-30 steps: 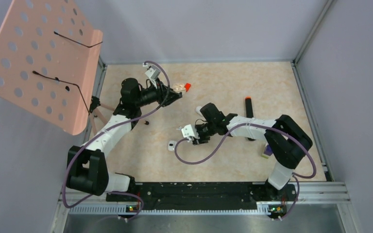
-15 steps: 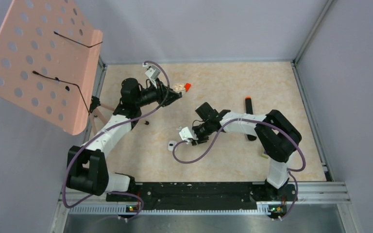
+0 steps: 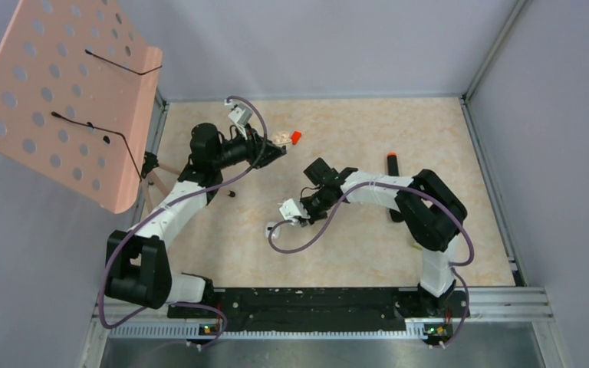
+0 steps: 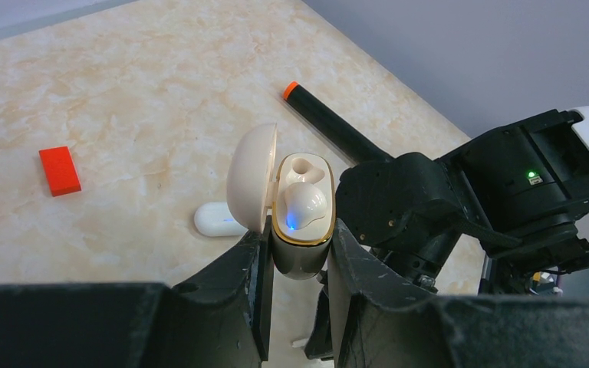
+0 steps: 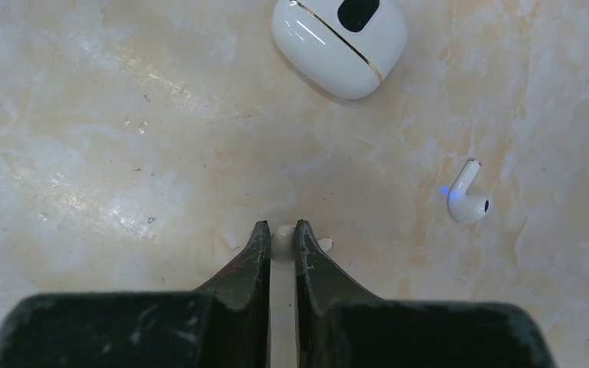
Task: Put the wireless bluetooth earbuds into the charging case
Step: Pick up the earbud from the center of the board.
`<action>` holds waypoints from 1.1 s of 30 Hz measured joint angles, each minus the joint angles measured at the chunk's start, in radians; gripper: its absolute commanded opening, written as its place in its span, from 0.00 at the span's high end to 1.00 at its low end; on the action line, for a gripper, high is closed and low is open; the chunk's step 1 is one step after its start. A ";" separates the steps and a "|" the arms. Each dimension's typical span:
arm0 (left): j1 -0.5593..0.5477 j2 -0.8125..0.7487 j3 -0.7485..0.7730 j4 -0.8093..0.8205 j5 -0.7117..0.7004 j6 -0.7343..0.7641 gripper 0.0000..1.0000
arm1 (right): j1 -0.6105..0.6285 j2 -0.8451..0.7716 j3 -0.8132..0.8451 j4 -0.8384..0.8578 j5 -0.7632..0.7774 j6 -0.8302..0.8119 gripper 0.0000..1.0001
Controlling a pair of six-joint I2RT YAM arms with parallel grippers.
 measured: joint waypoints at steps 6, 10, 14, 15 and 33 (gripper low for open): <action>0.000 0.001 0.000 -0.002 0.004 0.003 1.00 | -0.038 0.000 0.048 -0.099 -0.061 0.043 1.00; 0.000 0.003 0.000 -0.003 0.009 0.003 1.00 | -0.111 -0.006 0.115 -0.219 -0.169 0.145 1.00; 0.000 0.005 0.000 0.002 0.035 0.010 1.00 | -0.207 -0.007 0.252 -0.340 -0.315 0.278 1.00; 0.000 0.008 0.000 0.007 0.047 0.011 1.00 | -0.230 -0.007 0.284 -0.363 -0.356 0.317 1.00; 0.000 0.116 0.064 -0.079 0.256 0.240 1.00 | -0.332 -0.189 0.512 -0.496 -0.541 0.649 1.00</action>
